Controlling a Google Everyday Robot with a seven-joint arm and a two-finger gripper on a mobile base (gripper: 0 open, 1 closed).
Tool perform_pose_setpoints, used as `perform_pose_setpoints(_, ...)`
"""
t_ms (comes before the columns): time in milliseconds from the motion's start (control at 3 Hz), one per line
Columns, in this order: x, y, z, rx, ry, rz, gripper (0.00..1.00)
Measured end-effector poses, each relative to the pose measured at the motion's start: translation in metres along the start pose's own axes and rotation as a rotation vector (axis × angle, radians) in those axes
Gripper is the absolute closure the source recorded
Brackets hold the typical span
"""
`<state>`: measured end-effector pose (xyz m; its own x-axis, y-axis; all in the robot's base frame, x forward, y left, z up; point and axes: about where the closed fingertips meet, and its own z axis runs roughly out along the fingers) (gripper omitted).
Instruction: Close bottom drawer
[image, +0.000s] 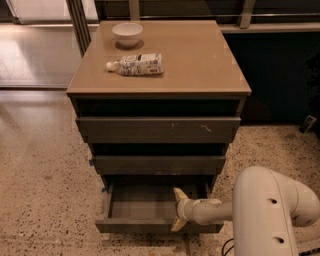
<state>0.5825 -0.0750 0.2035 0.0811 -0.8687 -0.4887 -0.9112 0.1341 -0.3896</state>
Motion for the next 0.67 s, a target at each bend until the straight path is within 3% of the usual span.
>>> perform_pose_setpoints(667, 0.014, 0.029, -0.047, 0.001, 0.0, 0.122, 0.42)
